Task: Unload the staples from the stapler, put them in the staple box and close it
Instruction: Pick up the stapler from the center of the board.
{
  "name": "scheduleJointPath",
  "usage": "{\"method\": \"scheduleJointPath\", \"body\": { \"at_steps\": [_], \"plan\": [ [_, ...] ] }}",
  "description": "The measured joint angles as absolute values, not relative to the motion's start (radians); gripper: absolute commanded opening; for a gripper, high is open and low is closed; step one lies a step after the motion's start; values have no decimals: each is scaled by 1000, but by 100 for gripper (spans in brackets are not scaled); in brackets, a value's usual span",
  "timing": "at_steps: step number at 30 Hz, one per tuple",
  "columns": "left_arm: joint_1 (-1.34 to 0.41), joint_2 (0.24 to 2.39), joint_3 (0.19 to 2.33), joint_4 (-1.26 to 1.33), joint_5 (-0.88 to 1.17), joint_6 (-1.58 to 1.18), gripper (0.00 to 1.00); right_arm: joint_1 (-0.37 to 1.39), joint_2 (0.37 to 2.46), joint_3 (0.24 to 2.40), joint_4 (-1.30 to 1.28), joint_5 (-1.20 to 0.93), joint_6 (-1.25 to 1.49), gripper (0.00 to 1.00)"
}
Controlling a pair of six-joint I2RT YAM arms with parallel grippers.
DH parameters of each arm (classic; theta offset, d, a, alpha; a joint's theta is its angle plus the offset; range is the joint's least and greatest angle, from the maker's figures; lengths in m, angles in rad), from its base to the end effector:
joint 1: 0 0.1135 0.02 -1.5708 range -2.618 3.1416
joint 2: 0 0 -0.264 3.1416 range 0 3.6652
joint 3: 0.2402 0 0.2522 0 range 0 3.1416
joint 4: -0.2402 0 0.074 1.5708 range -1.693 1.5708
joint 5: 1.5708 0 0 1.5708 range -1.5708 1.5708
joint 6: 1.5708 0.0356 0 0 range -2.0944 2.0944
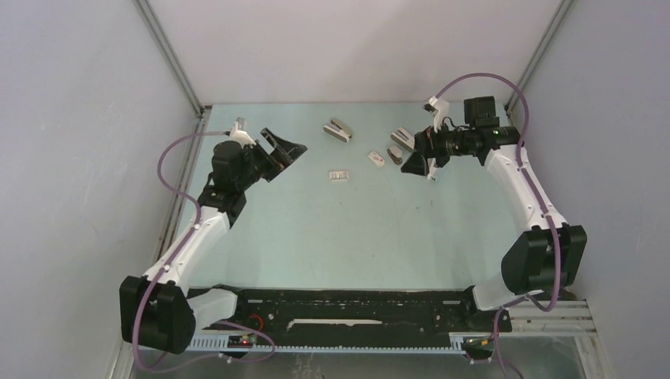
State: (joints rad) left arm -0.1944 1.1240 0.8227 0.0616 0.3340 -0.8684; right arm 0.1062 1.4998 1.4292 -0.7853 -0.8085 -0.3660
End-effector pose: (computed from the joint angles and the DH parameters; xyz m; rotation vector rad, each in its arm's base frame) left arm 0.2550 -0.0621 0.3106 -0.3931 1.8865 -1.0376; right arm 0.3100 0.0589 0.3450 -0.8615 2.0691 0.8318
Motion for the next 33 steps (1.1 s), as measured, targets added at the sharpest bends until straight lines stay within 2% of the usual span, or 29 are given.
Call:
{"method": "scheduleJointPath", "body": {
  "at_steps": [21, 33],
  "plan": [
    [-194, 1291, 825, 35, 319, -879, 99, 106, 1717, 1512, -796, -804, -261, 99],
    [-194, 1301, 872, 33, 295, -823, 100, 119, 1951, 1856, -918, -659, -343, 98]
  ]
}}
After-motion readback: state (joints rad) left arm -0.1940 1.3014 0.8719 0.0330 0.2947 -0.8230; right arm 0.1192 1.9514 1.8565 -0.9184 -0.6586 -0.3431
